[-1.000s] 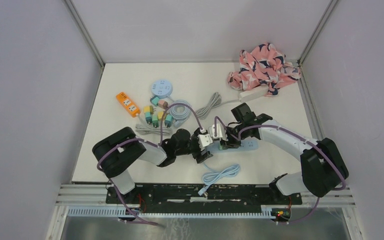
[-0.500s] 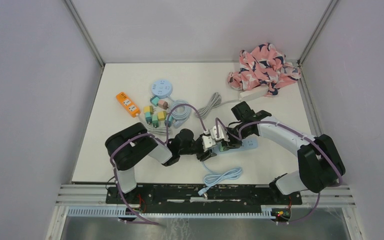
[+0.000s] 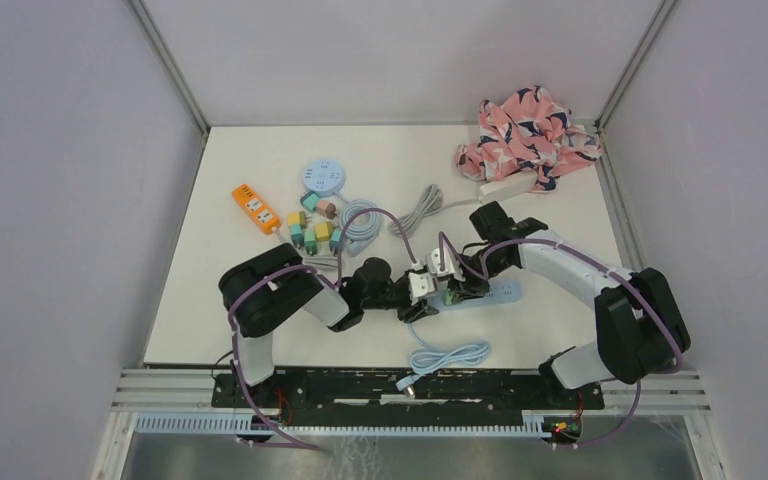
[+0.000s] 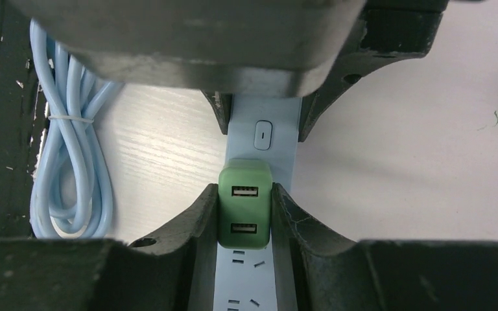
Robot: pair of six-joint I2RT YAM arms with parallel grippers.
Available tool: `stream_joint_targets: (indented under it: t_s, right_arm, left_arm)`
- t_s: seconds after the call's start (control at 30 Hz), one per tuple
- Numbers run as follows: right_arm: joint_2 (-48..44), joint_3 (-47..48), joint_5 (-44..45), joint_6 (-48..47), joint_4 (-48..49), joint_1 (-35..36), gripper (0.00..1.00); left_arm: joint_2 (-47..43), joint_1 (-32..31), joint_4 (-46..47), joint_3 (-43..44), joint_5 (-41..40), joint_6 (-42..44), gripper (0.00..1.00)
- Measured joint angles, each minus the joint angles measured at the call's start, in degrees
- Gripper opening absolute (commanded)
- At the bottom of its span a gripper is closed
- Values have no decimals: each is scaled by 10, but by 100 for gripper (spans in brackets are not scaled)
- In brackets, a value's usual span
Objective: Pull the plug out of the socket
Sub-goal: Remove the plug from the socket.
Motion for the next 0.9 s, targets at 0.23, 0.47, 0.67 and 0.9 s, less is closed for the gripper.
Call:
stream_joint_targets:
  t_s: [0.23, 0.47, 0.67, 0.9]
  right_arm:
    - [-3, 1, 42, 131, 33, 5, 0]
    - [-10, 5, -9, 9, -27, -48, 0]
    - [-27, -1, -1, -9, -31, -16, 0]
    - [-27, -8, 42, 163, 54, -3, 0]
  left_arm:
    - [4, 2, 6, 0, 10, -3, 3]
    - [6, 0, 35, 3, 10, -3, 3]
    - [7, -2, 35, 3, 18, -3, 3]
    - [14, 6, 31, 3, 19, -3, 3]
